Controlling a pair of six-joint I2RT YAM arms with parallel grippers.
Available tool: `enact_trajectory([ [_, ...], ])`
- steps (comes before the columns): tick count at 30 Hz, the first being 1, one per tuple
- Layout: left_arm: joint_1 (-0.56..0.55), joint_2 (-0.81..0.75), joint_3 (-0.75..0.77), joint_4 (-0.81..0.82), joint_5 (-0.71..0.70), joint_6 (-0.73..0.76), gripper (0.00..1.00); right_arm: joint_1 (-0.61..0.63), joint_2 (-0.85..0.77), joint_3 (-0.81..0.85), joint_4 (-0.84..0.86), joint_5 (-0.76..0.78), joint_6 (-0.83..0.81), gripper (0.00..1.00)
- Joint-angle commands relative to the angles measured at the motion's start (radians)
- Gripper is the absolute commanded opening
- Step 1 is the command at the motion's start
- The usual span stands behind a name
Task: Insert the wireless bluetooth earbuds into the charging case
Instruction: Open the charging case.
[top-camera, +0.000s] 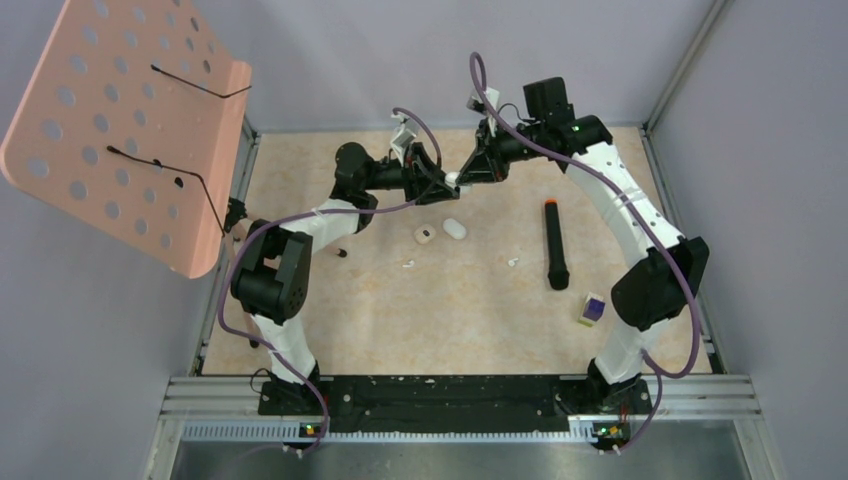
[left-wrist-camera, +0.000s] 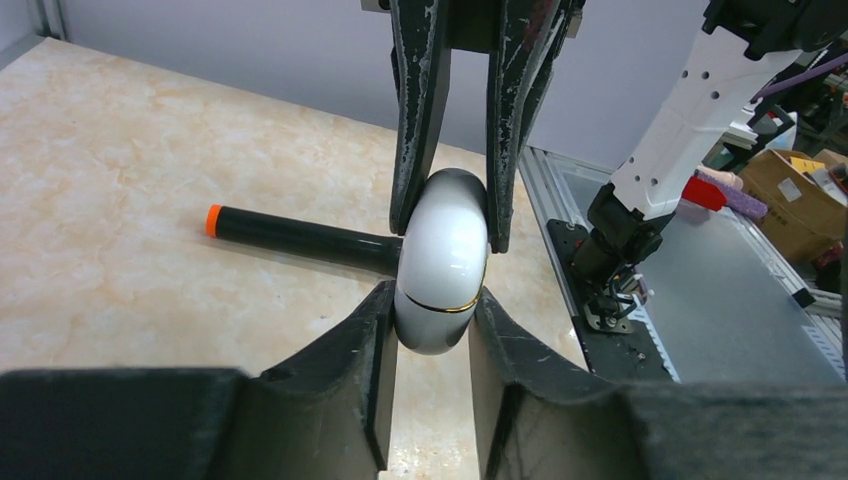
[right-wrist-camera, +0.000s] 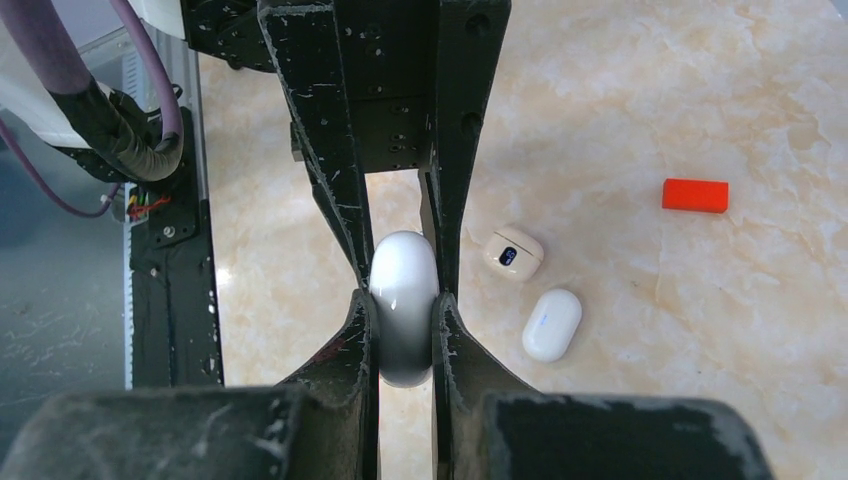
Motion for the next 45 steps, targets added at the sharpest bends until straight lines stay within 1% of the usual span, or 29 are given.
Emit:
enact_trajectory([
  [1, 0.002, -0.04, 0.014, 0.025, -0.061, -0.021, 0.4, 0.008, 0.006, 0.033, -0.001, -0.039, -0.016, 0.02],
  [2, 0.001, -0.039, 0.009, 0.038, -0.062, -0.029, 0.44, 0.008, 0.008, 0.035, 0.0, -0.037, -0.016, 0.01],
  [3, 0.0, -0.037, 0.01, 0.046, -0.059, -0.034, 0.45, 0.009, 0.01, 0.039, -0.001, -0.034, -0.017, 0.01],
  [7, 0.001, -0.031, 0.018, 0.056, -0.044, -0.044, 0.47, 0.007, 0.015, 0.048, -0.001, -0.029, -0.016, 0.01],
  [8, 0.0, -0.028, 0.02, 0.061, -0.04, -0.05, 0.47, 0.008, 0.017, 0.049, -0.001, -0.03, -0.014, 0.01],
  [11, 0.0, -0.023, 0.021, 0.066, -0.036, -0.051, 0.41, 0.007, 0.02, 0.055, 0.0, -0.03, -0.014, 0.01],
  [13, -0.001, -0.02, 0.022, 0.068, -0.031, -0.052, 0.4, 0.008, 0.021, 0.061, 0.001, -0.029, -0.015, 0.01],
  [16, -0.001, -0.017, 0.02, 0.073, -0.026, -0.052, 0.45, 0.007, 0.025, 0.071, 0.002, -0.026, -0.015, 0.01],
  [21, -0.001, -0.014, 0.019, 0.077, -0.024, -0.054, 0.48, 0.008, 0.032, 0.097, 0.001, -0.021, -0.013, 0.01],
  [25, -0.001, -0.012, 0.021, 0.078, -0.021, -0.056, 0.45, 0.007, 0.034, 0.098, 0.001, -0.024, -0.013, 0.01],
  [28, -0.001, -0.01, 0.022, 0.083, -0.021, -0.058, 0.4, 0.008, 0.031, 0.095, 0.001, -0.023, -0.013, 0.01],
  [33, -0.001, -0.01, 0.022, 0.084, -0.025, -0.065, 0.4, 0.007, 0.031, 0.085, 0.002, -0.023, -0.014, 0.01],
  [35, 0.0, -0.01, 0.022, 0.089, -0.021, -0.066, 0.35, 0.008, 0.029, 0.079, 0.001, -0.025, -0.014, 0.02],
  [36, 0.0, -0.007, 0.022, 0.094, -0.017, -0.069, 0.3, 0.008, 0.031, 0.076, 0.001, -0.026, -0.014, 0.03],
  [38, -0.001, -0.003, 0.026, 0.104, -0.011, -0.074, 0.15, 0.009, 0.032, 0.077, 0.006, -0.021, -0.008, 0.05],
  [40, -0.003, 0.005, 0.028, 0.125, -0.007, -0.085, 0.02, 0.009, 0.034, 0.077, 0.022, -0.004, 0.017, 0.13],
  [41, -0.005, 0.009, 0.028, 0.139, -0.004, -0.091, 0.0, 0.009, 0.035, 0.08, 0.034, 0.009, 0.032, 0.19],
  [43, -0.01, 0.011, 0.025, 0.169, -0.003, -0.091, 0.0, 0.007, 0.042, 0.096, 0.052, 0.051, 0.059, 0.28],
  [45, -0.012, 0.011, 0.024, 0.181, -0.004, -0.091, 0.0, 0.005, 0.052, 0.12, 0.054, 0.078, 0.065, 0.32],
])
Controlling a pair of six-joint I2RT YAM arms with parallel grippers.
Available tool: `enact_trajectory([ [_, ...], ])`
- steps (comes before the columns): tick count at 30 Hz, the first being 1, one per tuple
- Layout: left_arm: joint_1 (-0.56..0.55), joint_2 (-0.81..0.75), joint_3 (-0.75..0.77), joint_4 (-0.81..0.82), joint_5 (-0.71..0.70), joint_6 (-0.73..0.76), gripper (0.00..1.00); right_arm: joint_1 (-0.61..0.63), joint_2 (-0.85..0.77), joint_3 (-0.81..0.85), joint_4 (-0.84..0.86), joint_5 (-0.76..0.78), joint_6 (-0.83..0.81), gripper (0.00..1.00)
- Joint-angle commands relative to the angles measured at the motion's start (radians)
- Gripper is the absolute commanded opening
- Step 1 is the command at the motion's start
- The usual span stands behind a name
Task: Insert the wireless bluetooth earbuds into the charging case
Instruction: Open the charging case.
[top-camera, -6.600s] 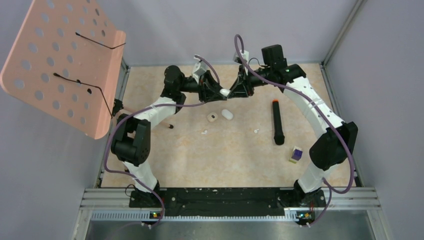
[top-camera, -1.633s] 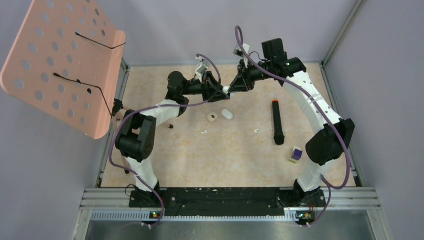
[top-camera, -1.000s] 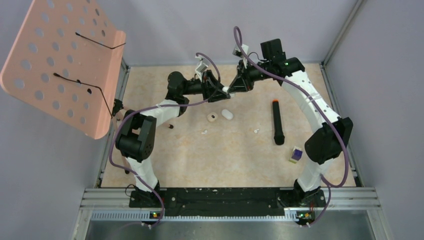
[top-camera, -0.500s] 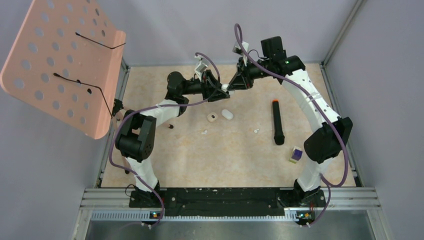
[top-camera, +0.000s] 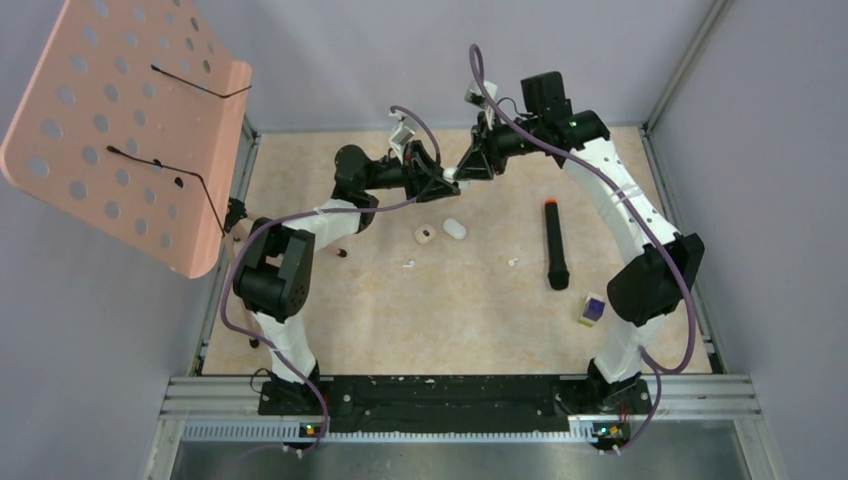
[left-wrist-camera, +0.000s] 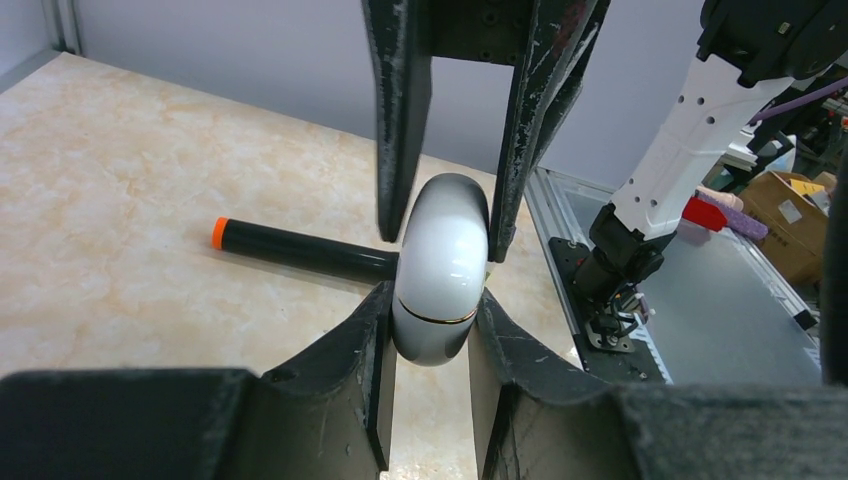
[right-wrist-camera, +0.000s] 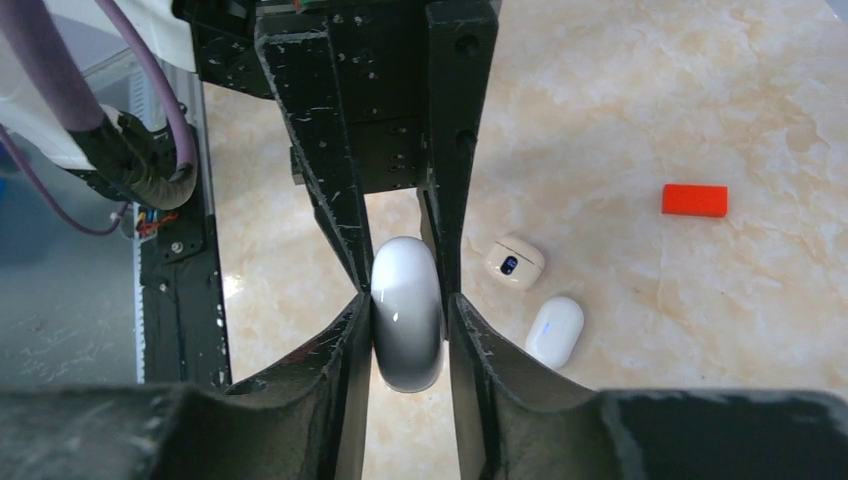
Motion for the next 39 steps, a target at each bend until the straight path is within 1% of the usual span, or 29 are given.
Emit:
enact_trajectory([
  [1, -0.013, -0.003, 0.022, 0.112, 0.024, -0.019, 0.0, 0.002, 0.027, 0.081, 0.056, 0.085, 0.029, 0.34],
  [4, -0.013, 0.001, 0.024, 0.116, 0.031, -0.017, 0.0, -0.01, 0.045, 0.104, 0.06, 0.086, 0.057, 0.37],
  [7, -0.013, 0.001, 0.023, 0.117, 0.033, -0.016, 0.0, -0.02, 0.05, 0.109, 0.086, 0.082, 0.095, 0.37],
  [14, -0.013, -0.002, 0.02, 0.106, 0.02, -0.009, 0.0, -0.026, 0.055, 0.123, 0.098, 0.053, 0.117, 0.38],
  [18, -0.007, 0.001, 0.009, 0.083, -0.002, -0.003, 0.0, -0.037, 0.034, 0.153, 0.135, 0.037, 0.172, 0.39],
  [22, 0.008, 0.005, 0.007, 0.068, -0.015, -0.002, 0.0, -0.073, -0.007, 0.173, 0.166, 0.021, 0.238, 0.42],
  [25, 0.02, -0.001, 0.001, 0.044, -0.026, 0.003, 0.0, -0.103, -0.053, 0.138, 0.152, 0.025, 0.241, 0.43],
  [27, 0.033, -0.012, -0.011, 0.029, -0.033, 0.004, 0.0, -0.123, -0.087, 0.069, 0.119, 0.057, 0.206, 0.44],
  [29, 0.049, -0.028, -0.029, 0.018, -0.039, 0.006, 0.0, -0.143, -0.128, -0.042, 0.079, 0.097, 0.154, 0.42],
  [31, 0.063, -0.047, -0.053, 0.002, -0.039, 0.007, 0.0, -0.148, -0.17, -0.194, 0.025, 0.211, 0.065, 0.39],
  [33, 0.077, -0.066, -0.075, -0.014, -0.031, 0.013, 0.0, -0.149, -0.212, -0.358, 0.015, 0.337, 0.041, 0.33],
  [34, 0.083, -0.075, -0.086, -0.027, -0.028, 0.019, 0.0, -0.148, -0.228, -0.434, 0.017, 0.388, 0.053, 0.3],
  [35, 0.089, -0.082, -0.095, -0.043, -0.027, 0.022, 0.0, -0.148, -0.239, -0.495, 0.022, 0.47, 0.1, 0.28],
  [36, 0.094, -0.089, -0.103, -0.054, -0.029, 0.027, 0.0, -0.148, -0.24, -0.546, 0.026, 0.517, 0.158, 0.27],
  [37, 0.099, -0.097, -0.111, -0.062, -0.032, 0.028, 0.0, -0.148, -0.242, -0.587, 0.033, 0.527, 0.202, 0.27],
  [39, 0.107, -0.114, -0.128, -0.077, -0.044, 0.033, 0.0, -0.144, -0.247, -0.657, 0.054, 0.499, 0.231, 0.26],
])
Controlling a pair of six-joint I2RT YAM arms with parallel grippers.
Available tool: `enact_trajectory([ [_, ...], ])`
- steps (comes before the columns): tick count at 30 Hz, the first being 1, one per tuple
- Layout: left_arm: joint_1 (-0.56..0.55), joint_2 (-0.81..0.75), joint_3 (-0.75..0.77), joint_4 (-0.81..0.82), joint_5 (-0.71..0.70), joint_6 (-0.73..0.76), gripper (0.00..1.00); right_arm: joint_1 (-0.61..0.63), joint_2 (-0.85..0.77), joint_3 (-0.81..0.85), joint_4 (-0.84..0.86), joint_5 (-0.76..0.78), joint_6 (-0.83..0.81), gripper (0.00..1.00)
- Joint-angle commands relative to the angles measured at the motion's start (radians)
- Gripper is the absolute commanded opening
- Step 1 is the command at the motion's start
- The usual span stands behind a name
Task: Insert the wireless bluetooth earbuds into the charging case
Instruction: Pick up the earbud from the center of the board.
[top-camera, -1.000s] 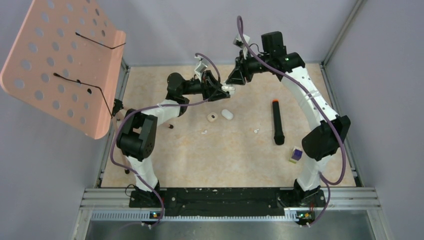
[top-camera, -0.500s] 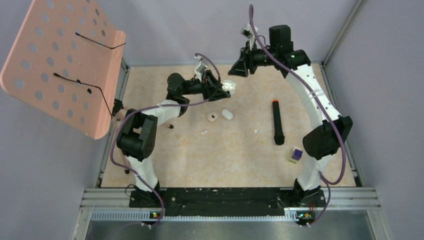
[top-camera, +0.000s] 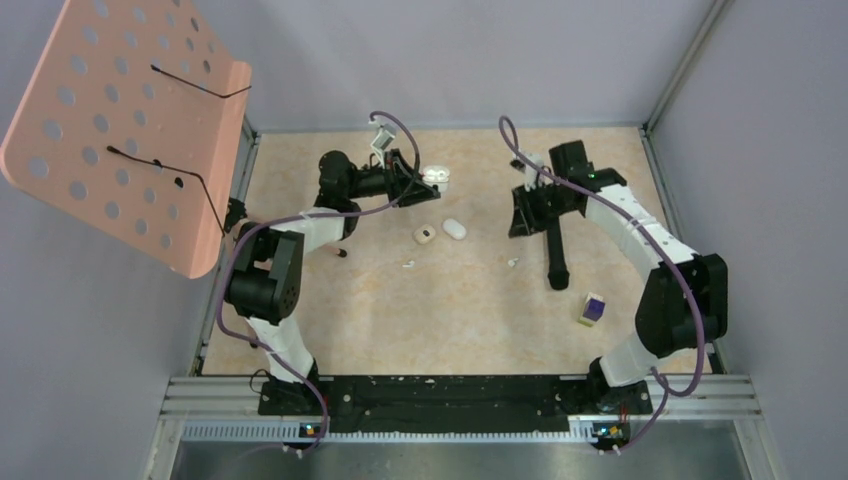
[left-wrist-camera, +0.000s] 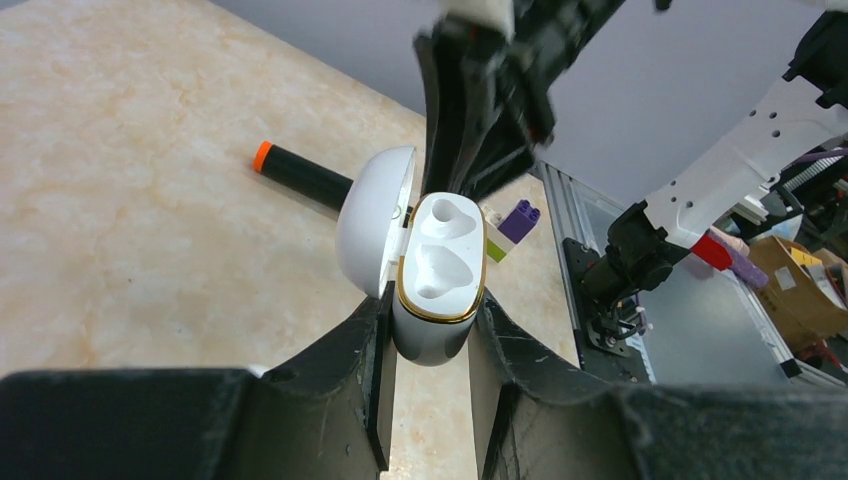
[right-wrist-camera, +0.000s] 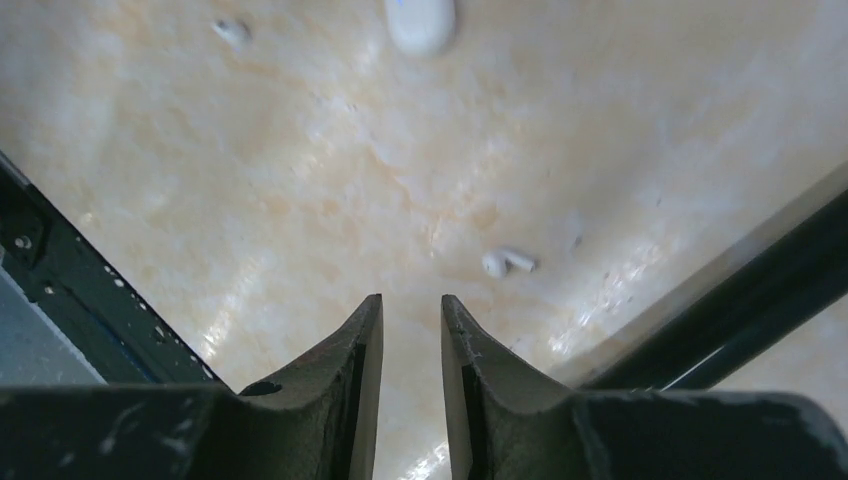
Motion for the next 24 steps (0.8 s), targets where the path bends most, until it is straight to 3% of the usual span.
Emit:
enact_trajectory([
  [1, 0.016, -0.095, -0.025, -0.015, -0.023, 0.033, 0.0, 0.01, -0.015, -0.113, 0.002, 0.103, 0.063, 0.26],
  [3, 0.019, -0.107, -0.034, -0.027, -0.034, 0.044, 0.0, 0.023, 0.014, -0.109, -0.014, 0.02, -0.1, 0.27],
  [9, 0.027, -0.15, -0.06, -0.108, -0.03, 0.097, 0.0, 0.003, 0.017, -0.094, -0.088, -0.102, -0.95, 0.32],
  [12, 0.034, -0.165, -0.071, -0.158, -0.021, 0.122, 0.0, 0.002, 0.06, -0.087, -0.124, -0.107, -1.255, 0.33],
  [16, 0.045, -0.182, -0.08, -0.235, -0.019, 0.158, 0.0, 0.021, 0.194, 0.01, -0.259, -0.11, -1.47, 0.33],
  [24, 0.072, -0.2, -0.109, -0.277, -0.037, 0.18, 0.0, 0.059, 0.265, 0.009, -0.28, -0.066, -1.621, 0.38],
])
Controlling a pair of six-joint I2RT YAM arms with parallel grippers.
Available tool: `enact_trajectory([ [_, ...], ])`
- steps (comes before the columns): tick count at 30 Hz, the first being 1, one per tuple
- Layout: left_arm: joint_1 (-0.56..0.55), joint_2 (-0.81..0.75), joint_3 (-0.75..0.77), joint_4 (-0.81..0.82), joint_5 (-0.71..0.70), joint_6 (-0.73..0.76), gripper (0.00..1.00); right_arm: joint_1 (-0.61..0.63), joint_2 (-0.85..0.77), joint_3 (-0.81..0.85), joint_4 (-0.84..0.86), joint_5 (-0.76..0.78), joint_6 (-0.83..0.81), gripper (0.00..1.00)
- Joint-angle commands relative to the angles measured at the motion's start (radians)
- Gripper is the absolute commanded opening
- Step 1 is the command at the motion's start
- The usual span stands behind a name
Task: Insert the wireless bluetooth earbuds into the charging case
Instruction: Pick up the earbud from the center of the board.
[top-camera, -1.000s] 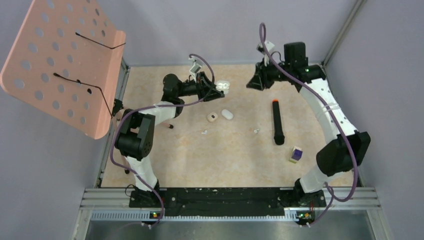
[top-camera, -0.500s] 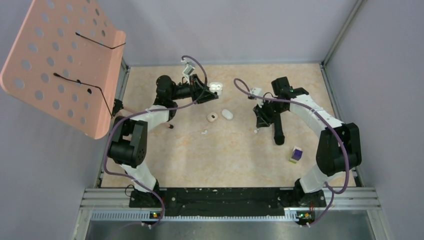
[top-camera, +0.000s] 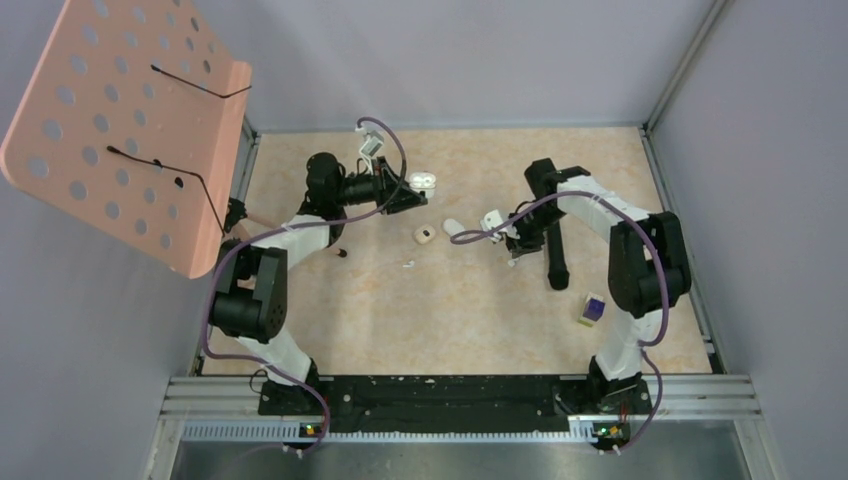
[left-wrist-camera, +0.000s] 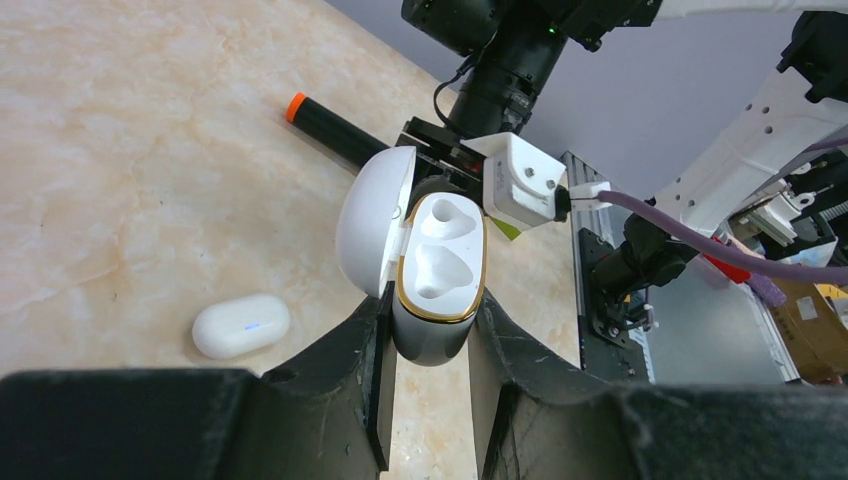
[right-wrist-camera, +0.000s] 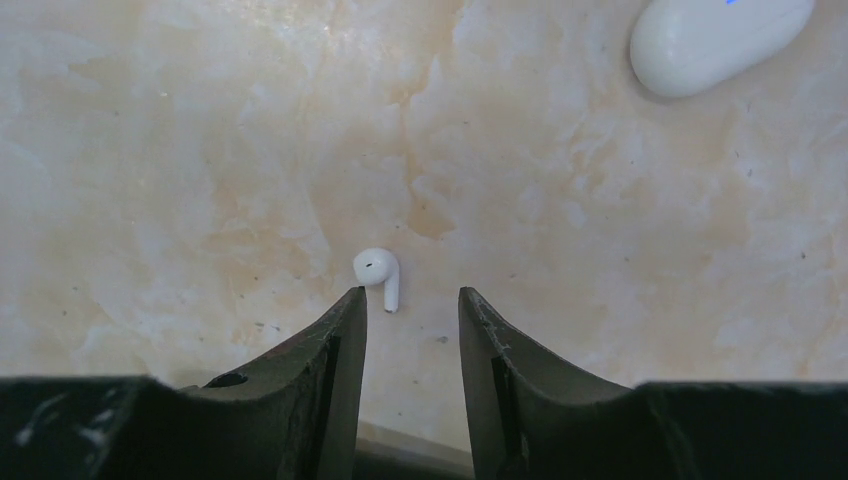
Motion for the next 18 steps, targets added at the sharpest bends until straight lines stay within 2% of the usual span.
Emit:
enact_trajectory([
  [1, 0.017, -0.055, -0.018, -0.014, -0.008, 0.03, 0.0, 0.027, -0.001, 0.008, -0.049, -0.009, -0.19, 0.39],
  [18, 0.022, -0.043, -0.001, -0.067, -0.016, 0.051, 0.0, 0.061, 0.068, -0.007, -0.067, 0.071, -0.213, 0.39],
])
